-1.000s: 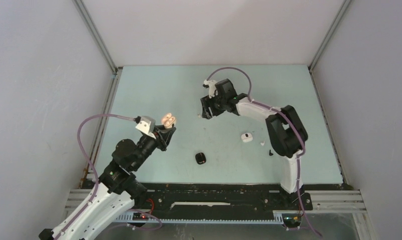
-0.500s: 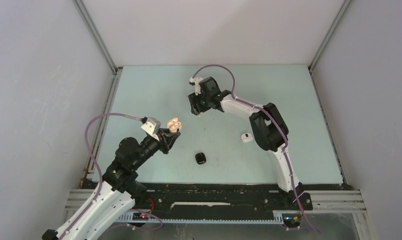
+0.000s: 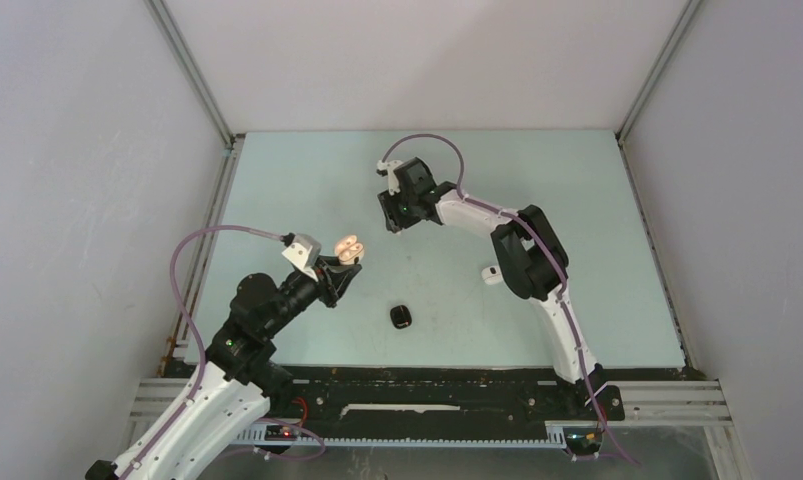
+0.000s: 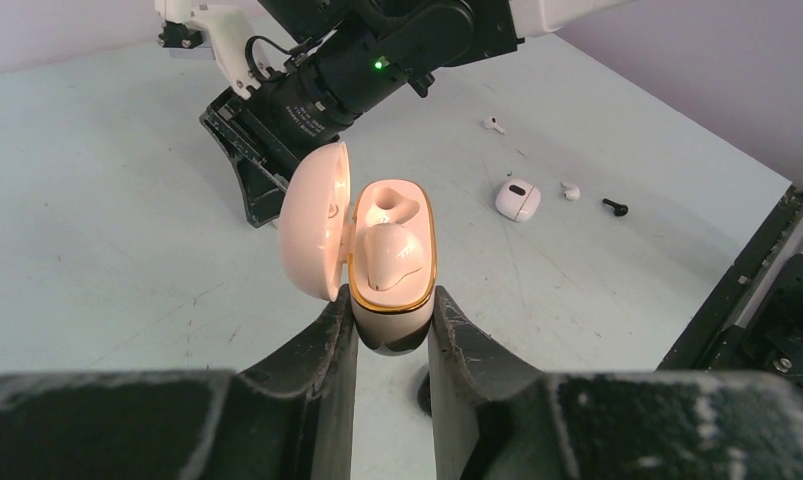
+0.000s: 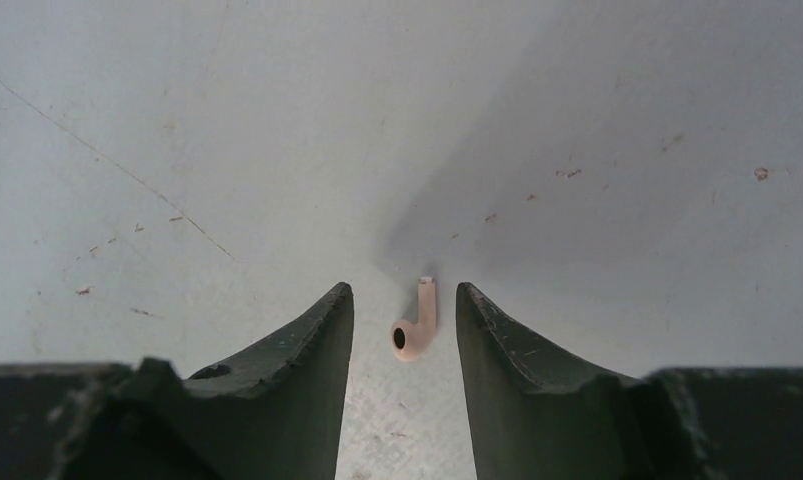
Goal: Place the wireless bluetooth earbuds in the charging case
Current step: Pick up the earbud from the center of the board.
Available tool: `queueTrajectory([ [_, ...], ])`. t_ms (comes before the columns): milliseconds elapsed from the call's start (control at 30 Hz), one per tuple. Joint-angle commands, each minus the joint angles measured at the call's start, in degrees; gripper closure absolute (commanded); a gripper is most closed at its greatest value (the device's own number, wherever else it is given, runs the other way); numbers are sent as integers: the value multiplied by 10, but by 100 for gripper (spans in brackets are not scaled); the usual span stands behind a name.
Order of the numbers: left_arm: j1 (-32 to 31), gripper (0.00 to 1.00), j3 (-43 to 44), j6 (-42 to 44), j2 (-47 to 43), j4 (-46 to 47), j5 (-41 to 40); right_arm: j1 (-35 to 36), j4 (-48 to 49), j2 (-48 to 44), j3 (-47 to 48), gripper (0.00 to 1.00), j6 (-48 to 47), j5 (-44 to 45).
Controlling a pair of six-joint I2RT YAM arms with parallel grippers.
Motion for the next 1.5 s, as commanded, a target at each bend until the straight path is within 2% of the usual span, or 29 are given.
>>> queueTrajectory([
  [0, 5, 100, 4, 7, -1, 27, 14, 3, -11, 25, 41, 56, -3, -6],
  [333, 7, 100, 4, 7, 0, 27, 17, 6, -22, 35, 49, 62, -22, -20],
  [567, 8, 100, 4, 7, 1, 27, 21, 10, -70, 38, 61, 72, -65, -40],
  [767, 10, 100, 4, 7, 3, 27, 25, 11, -118, 23, 49, 74, -123, -77],
  [867, 10, 100, 5, 7, 3, 43, 28, 13, -141, 8, 26, 76, -169, -112],
  [1100, 11, 100, 4, 6, 2, 47, 32, 18, -192, -33, -39, 80, -279, -96],
  [1467, 12, 100, 3, 5, -1, 49, 39, 14, -213, -83, -117, 80, -326, -129],
])
